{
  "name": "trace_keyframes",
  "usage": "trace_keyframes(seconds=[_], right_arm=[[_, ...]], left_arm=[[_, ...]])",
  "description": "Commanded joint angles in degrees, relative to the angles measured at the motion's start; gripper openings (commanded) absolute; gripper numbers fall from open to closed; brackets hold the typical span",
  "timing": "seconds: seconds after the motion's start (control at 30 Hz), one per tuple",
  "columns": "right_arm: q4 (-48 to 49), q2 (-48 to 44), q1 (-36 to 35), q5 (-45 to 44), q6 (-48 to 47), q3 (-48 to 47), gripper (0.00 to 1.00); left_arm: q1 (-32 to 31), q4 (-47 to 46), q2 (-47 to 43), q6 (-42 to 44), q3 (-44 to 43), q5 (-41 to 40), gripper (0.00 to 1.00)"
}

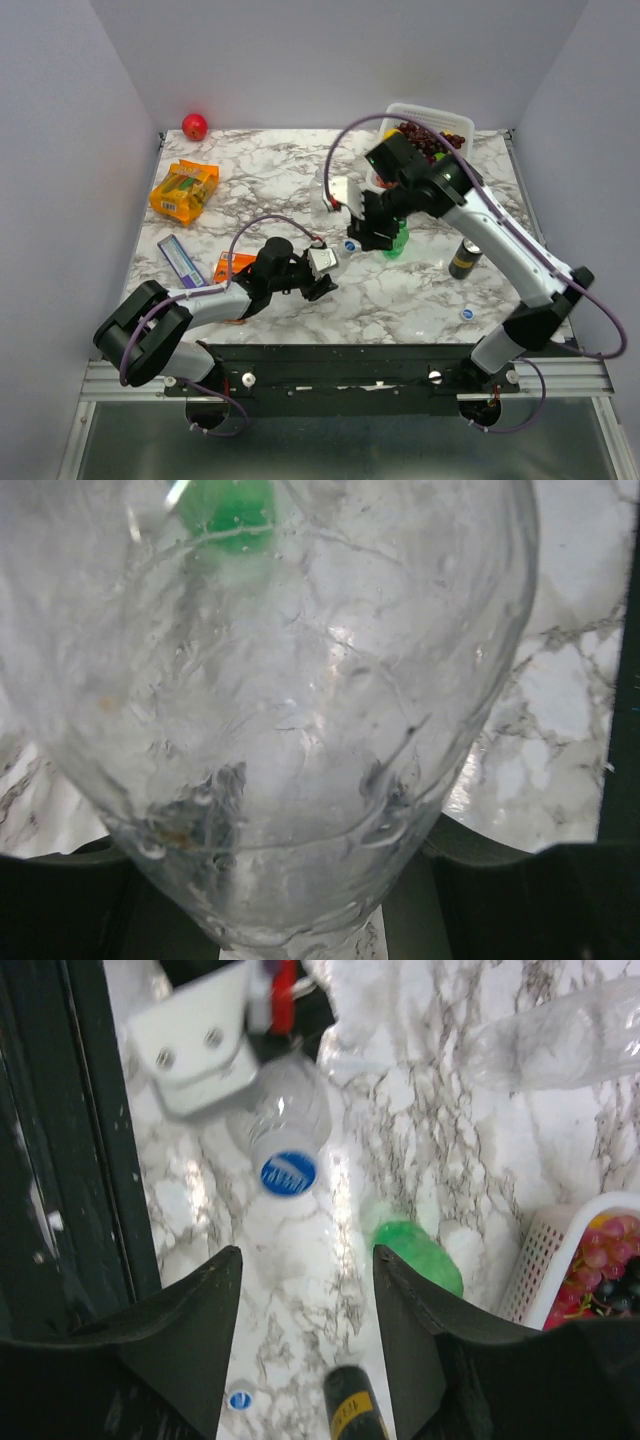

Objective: Screw on the bottle caps

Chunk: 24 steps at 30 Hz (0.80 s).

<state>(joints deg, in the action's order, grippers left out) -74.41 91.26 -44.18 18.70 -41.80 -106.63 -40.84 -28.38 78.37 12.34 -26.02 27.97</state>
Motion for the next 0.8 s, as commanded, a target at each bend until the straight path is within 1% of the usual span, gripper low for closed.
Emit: trace_keyframes(seconds=[0.0, 0.03, 0.1, 0.17, 0.3, 0.37, 0.4, 0.43, 0.53, 0.57, 0.6, 0.67, 0.7, 0.73, 0.77], right_arm=[[9.5, -14.3, -0.3, 3.5, -20.1, 17.7, 0.67], [14.8, -15.8, -0.5, 2.9, -21.1, 19.9, 0.67], [16.7, -16.5, -0.7, 3.3, -23.0, 21.0, 0.68], [15.7, -15.7, -0.7, 4.4, -23.7, 19.6, 0.67], [14.5, -13.9, -1.2, 8.1, -25.9, 18.0, 0.66], [14.2, -13.7, -1.5, 9.1, -27.2, 18.4, 0.65], [13.6, -13.6, -1.8, 10.0, -29.4, 18.3, 0.65], [11.9, -13.4, -2.0, 10.3, -30.4, 18.3, 0.65], [10.8, -12.4, -2.4, 10.3, -31.0, 18.2, 0.64], [11.7, -12.1, -2.3, 10.0, -29.1, 18.2, 0.63], [12.7, -12.1, -2.3, 8.9, -25.1, 18.4, 0.63], [14.8, -12.3, -2.2, 7.9, -22.3, 19.5, 0.62], [16.2, -13.6, -2.2, 6.4, -18.9, 20.7, 0.62], [19.9, -14.8, -2.1, 5.5, -17.0, 24.0, 0.62], [21.2, -15.8, -2.0, 4.9, -15.4, 25.5, 0.62]], left_arm=[[1.7, 9.4, 1.3, 5.6, -5.9, 19.7, 0.00], [1.9, 11.2, 1.7, 8.4, -6.6, 20.7, 0.00], [2.3, 15.0, 2.1, 10.5, -8.2, 22.3, 0.00], [2.3, 17.1, 2.4, 13.1, -9.0, 22.8, 0.00], [2.3, 20.8, 2.7, 15.5, -10.7, 23.9, 0.00], [2.3, 22.1, 2.9, 16.0, -11.3, 24.6, 0.00], [2.3, 23.0, 3.1, 16.3, -11.6, 24.8, 0.00], [2.3, 23.2, 3.1, 16.4, -11.9, 24.8, 0.00], [2.4, 23.1, 3.1, 15.6, -12.1, 24.6, 0.00], [2.3, 22.7, 3.3, 15.1, -11.9, 23.6, 0.00], [2.4, 20.2, 3.1, 14.0, -11.6, 22.6, 0.00], [2.5, 14.6, 2.4, 7.4, -8.4, 19.3, 0.00], [3.0, 7.6, 2.1, 4.7, -6.7, 16.1, 0.00], [3.1, 4.7, 1.6, 0.4, -3.6, 14.0, 0.00], [3.1, 2.6, 0.8, -0.9, -2.3, 12.1, 0.00]])
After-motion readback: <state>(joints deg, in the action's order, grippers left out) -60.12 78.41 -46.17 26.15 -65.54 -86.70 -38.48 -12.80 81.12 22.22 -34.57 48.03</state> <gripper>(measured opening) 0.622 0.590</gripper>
